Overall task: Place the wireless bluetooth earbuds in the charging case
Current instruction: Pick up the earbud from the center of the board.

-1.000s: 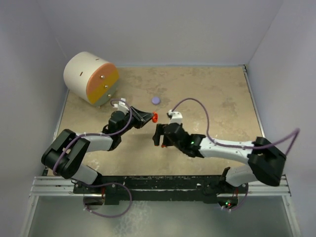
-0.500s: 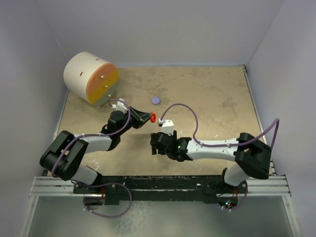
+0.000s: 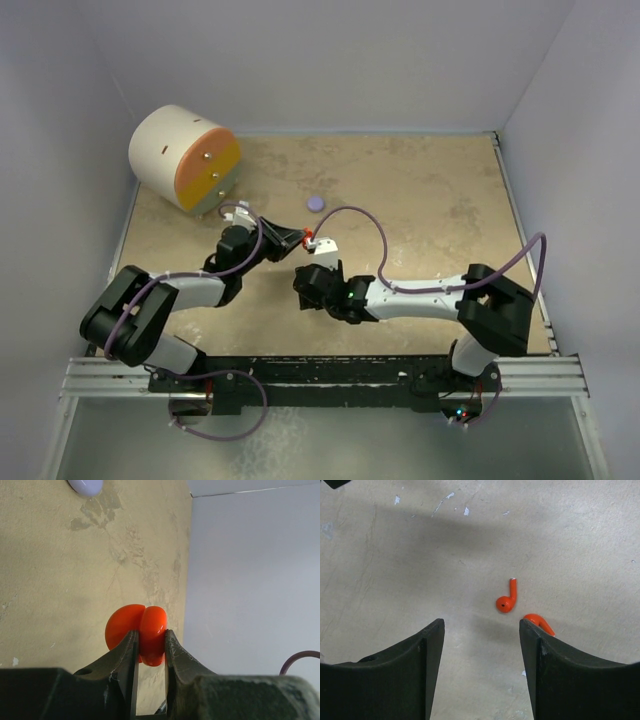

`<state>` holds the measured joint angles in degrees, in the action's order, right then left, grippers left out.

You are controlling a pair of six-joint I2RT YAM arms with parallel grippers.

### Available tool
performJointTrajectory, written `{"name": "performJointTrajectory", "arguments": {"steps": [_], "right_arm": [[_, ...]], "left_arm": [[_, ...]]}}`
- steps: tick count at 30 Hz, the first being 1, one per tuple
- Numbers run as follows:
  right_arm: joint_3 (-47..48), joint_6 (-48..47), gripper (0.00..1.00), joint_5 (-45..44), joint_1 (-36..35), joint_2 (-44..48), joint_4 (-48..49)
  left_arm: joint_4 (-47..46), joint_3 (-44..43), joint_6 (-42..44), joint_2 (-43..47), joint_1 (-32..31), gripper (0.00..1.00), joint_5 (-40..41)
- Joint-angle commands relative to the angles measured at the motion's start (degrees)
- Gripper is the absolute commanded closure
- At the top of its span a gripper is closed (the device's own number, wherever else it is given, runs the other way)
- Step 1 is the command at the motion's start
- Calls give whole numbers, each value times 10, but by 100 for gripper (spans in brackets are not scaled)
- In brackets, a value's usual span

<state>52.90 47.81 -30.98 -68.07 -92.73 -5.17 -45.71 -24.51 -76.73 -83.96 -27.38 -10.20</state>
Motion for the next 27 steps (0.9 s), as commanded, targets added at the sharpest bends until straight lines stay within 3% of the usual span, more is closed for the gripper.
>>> {"name": "performJointTrajectory", "arguments": {"steps": [1,13,27], "right_arm": [[16,2,36,-29,7,13,-9],[10,-16,37,-5,29,68,-98],[26,-81,38,29,47,35,-129]], "left_arm": [[-24,3,14,29,6,100,-6],[-24,5,12,33,7,100,-10],[-17,7,11,41,6,100,-8]]}}
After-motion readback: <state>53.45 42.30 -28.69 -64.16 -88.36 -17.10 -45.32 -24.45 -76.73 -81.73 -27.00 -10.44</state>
